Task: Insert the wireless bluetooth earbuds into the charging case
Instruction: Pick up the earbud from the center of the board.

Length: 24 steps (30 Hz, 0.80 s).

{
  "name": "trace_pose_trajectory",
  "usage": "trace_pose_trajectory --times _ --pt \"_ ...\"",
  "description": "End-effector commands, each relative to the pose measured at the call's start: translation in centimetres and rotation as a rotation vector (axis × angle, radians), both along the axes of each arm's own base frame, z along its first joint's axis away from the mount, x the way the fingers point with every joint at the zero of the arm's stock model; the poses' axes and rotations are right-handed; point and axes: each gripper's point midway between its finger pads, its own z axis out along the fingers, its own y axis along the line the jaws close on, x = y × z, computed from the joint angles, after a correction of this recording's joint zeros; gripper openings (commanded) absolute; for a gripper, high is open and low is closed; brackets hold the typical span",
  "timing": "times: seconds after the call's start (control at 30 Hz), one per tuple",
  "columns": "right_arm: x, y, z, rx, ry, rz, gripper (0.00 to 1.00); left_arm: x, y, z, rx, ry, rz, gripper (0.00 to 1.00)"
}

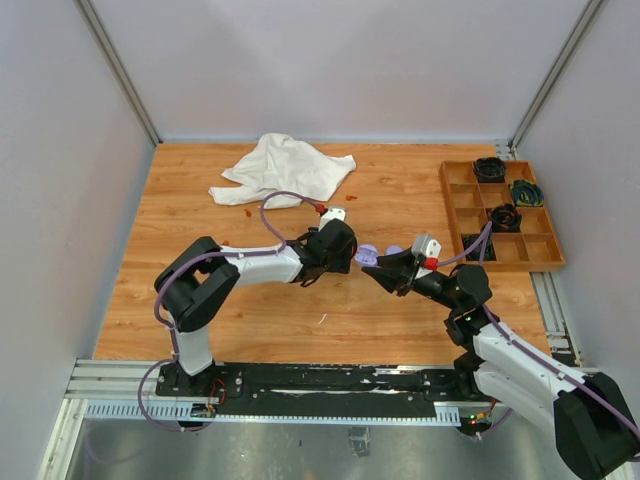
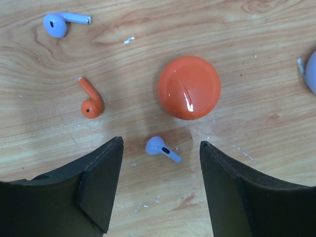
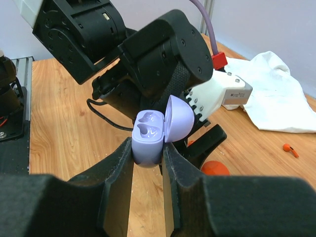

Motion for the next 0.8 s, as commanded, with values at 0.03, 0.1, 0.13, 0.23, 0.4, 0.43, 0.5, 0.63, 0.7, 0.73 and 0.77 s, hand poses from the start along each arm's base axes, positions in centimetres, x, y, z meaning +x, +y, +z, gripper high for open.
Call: trace_pose_trajectory --times 0.03,0.1,0.13,0.23,0.4,0.43,0.5,0.63,0.7,0.73,0.77 --pt "0.2 -0.5 0.1 0.005 -0.016 -0.018 0.01 0.4 0.5 -0.6 0.066 -0.024 0.025 0.68" --pt "0.2 -0.5 0.1 0.006 -0.017 -0.019 0.01 0.2 0.7 -1.1 0.080 -0.013 0.025 0.68" --pt "0.2 -0.5 0.1 0.005 -0.015 -0.019 0.01 0.2 0.8 -1.3 0.083 -0.009 0.023 0.68" --pt "0.2 -0.5 0.2 0.007 -0.014 -0.019 0.01 -0.2 0.9 -1.6 0.091 -0.002 0.019 0.68" --pt "0.3 -0.5 0.1 0.006 -0.009 -0.021 0.01 -0.6 1.5 -1.8 0.107 0.006 0.017 0.66" --pt "0.3 -0.5 0.1 0.006 -0.009 -0.021 0.01 -0.7 1.6 -1.7 0.111 0.004 0.019 0.66" --pt "0.3 -0.5 0.1 0.006 -0.009 -0.023 0.01 -0.8 1.9 -1.5 0.116 0.002 0.020 0.64" --pt "0.3 -0.5 0.1 0.007 -0.006 -0.023 0.01 -1.0 2.1 -1.1 0.114 0.000 0.018 0.62" --pt "0.3 -0.5 0.0 0.006 -0.005 -0.022 0.01 -1.1 2.2 -1.0 0.110 0.001 0.017 0.62" --pt "0.4 -0.5 0.1 0.007 -0.006 -0.022 0.01 -1.2 2.3 -0.9 0.110 0.001 0.017 0.61" --pt "0.3 -0.5 0.2 0.008 -0.007 -0.021 0.01 -1.2 2.3 -0.9 0.109 0.001 0.016 0.59"
